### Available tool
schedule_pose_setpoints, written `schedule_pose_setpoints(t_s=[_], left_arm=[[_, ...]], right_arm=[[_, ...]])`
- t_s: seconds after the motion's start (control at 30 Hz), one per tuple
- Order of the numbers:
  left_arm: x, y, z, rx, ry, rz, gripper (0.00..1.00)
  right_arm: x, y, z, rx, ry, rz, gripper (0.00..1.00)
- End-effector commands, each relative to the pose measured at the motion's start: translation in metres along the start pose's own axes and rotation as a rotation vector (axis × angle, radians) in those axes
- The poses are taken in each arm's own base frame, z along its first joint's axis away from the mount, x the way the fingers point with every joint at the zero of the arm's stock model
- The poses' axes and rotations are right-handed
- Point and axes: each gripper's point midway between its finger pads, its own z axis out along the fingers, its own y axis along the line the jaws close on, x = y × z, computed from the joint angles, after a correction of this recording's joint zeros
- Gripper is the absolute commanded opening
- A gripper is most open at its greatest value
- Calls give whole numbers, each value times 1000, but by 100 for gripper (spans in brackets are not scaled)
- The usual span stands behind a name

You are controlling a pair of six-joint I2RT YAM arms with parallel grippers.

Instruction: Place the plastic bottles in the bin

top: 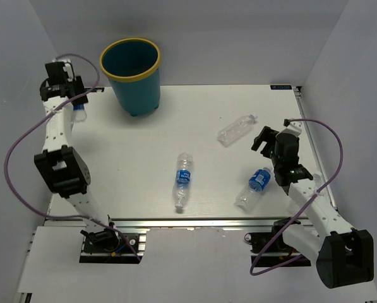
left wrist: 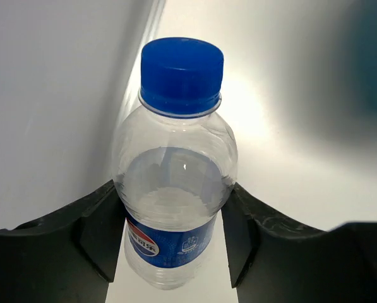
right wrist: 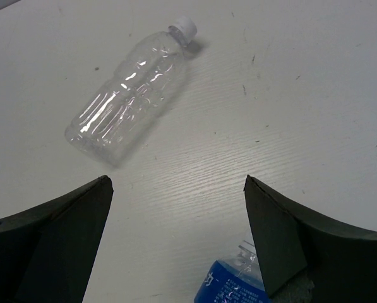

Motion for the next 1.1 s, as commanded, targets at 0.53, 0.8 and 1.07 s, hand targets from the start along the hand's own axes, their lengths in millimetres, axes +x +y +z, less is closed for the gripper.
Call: schedule_pose_setpoints(t_s=[0.53,0.8,1.07], left_arm=[[-254,-199,-196,877,-915,-397,15],[-273,-187,-203,811,-992,-442,98],[-224,-234,-269,948,-892,-256,98]], right_arm=[[-10,7,-10,-72,-53,-37,89],[-15,8,-11,-68,-53,-51,89],[-11,16,-13,-111,-37,-25,89]])
